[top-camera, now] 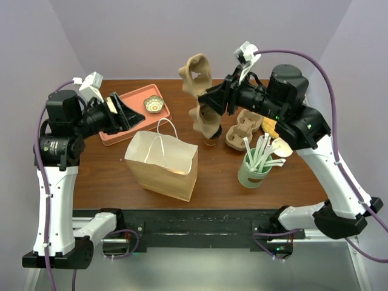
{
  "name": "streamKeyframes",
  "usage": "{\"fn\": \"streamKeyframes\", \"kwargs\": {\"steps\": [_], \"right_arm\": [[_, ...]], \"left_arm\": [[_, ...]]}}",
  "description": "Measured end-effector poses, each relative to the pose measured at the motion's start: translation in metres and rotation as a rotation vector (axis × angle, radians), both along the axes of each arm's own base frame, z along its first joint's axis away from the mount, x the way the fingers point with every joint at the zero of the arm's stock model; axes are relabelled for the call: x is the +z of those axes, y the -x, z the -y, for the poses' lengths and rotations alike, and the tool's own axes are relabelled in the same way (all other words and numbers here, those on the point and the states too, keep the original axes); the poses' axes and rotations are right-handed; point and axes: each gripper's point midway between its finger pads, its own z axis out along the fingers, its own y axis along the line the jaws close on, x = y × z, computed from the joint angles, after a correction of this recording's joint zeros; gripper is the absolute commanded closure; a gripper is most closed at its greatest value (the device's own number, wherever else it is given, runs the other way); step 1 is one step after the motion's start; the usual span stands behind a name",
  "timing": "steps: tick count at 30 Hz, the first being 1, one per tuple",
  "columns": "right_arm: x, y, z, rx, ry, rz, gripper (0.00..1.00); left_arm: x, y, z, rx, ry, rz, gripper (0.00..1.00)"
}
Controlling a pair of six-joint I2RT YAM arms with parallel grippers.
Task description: Pack the takeout coffee
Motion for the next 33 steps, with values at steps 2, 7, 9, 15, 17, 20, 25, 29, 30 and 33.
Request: {"fn": "streamKeyframes", "kwargs": {"steps": [2, 7, 9, 15, 17, 20, 25, 29, 30, 33], "right_arm": [[-0.004, 0.012, -0.008, 0.077, -0.034, -0.007, 0.67], [-0.03, 0.026, -0.034, 0.233, -0.041, -0.084, 0.67], [-0.04, 0.027, -0.043, 0.272, -0.03, -0.109, 0.68], [-0.053, 0.036, -0.059, 0.318, 0.019, -0.122, 0.69], [-0.052, 0.044, -0.069, 0.322, 0.056, -0.104, 0.7], [-0.05, 0.058, -0.084, 0.312, 0.121, -0.062, 0.72], [-0.049, 0.068, -0.091, 0.208, 0.237, -0.002, 0.74], [-0.057, 0.056, -0.082, 0.082, 0.338, 0.016, 0.74], [-0.059, 0.054, -0.08, 0.06, 0.36, 0.016, 0.74], [-0.068, 0.048, -0.082, -0.001, 0.441, 0.027, 0.73]], "left_arm": [[-0.003, 0.001, 0.011, -0.053, 0.057, 0.002, 0.29], [-0.031, 0.002, 0.021, -0.094, 0.124, -0.092, 0.32], [-0.039, 0.001, 0.02, -0.081, 0.12, -0.118, 0.32], [-0.045, -0.003, 0.012, -0.024, 0.092, -0.132, 0.34], [-0.051, -0.004, 0.005, 0.018, 0.067, -0.154, 0.34], [-0.055, -0.008, -0.008, 0.095, 0.012, -0.181, 0.33], [-0.063, -0.006, -0.029, 0.203, -0.07, -0.208, 0.32], [-0.071, 0.0, -0.036, 0.234, -0.102, -0.232, 0.32], [-0.074, 0.001, -0.037, 0.237, -0.106, -0.239, 0.32], [-0.081, 0.005, -0.038, 0.24, -0.114, -0.255, 0.32]]}}
